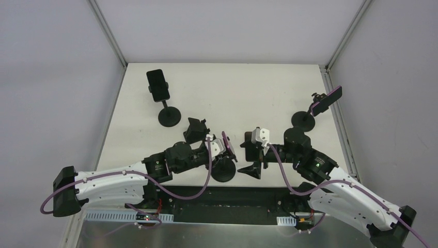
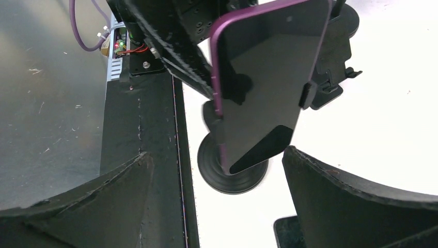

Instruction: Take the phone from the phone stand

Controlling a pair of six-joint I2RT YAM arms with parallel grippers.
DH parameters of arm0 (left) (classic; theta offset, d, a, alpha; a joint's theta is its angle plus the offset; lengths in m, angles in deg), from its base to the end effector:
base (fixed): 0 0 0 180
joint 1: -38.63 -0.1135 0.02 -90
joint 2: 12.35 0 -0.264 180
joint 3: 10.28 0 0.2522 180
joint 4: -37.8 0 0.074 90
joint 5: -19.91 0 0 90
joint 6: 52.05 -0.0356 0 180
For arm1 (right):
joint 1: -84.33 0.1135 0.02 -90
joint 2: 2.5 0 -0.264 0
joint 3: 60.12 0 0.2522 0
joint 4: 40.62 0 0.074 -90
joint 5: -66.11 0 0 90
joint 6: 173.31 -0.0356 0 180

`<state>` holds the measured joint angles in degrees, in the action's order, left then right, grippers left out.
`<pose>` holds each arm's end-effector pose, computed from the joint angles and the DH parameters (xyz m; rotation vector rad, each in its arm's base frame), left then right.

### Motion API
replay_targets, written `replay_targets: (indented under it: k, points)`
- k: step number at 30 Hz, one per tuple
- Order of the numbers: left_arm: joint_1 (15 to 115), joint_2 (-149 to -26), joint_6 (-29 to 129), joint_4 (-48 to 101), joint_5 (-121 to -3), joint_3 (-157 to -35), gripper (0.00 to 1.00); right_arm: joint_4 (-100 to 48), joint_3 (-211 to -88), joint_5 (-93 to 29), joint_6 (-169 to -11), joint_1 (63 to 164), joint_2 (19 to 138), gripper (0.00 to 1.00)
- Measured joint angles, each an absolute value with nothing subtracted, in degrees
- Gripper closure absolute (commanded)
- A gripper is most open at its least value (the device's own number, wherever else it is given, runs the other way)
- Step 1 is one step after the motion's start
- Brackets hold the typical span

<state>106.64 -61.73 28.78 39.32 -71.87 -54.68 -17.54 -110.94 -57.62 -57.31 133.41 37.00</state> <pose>0.0792 -0.1932 0.2854 1.0324 1.3332 -0.7568 0.0931 0.1376 0.3098 -1.4164 1.1311 0.8091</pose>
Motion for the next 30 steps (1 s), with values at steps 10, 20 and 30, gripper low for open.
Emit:
replay_targets:
  k: [10, 20, 30]
  points:
    - [107.3, -63.8, 29.2, 39.2, -79.3, -56.0, 1.0, -17.4, -110.9, -57.2, -56.3, 133.5, 35.9, 0.01]
    - [107.2, -62.0, 23.6, 38.7, -62.9, -55.2, 1.0, -17.2, -110.9, -58.6, -55.9, 133.5, 35.8, 0.01]
    - [107.2, -61.6, 22.2, 38.5, -53.9, -55.0, 1.0, -24.1, -111.3, -62.8, -63.7, 134.9, 38.7, 0.01]
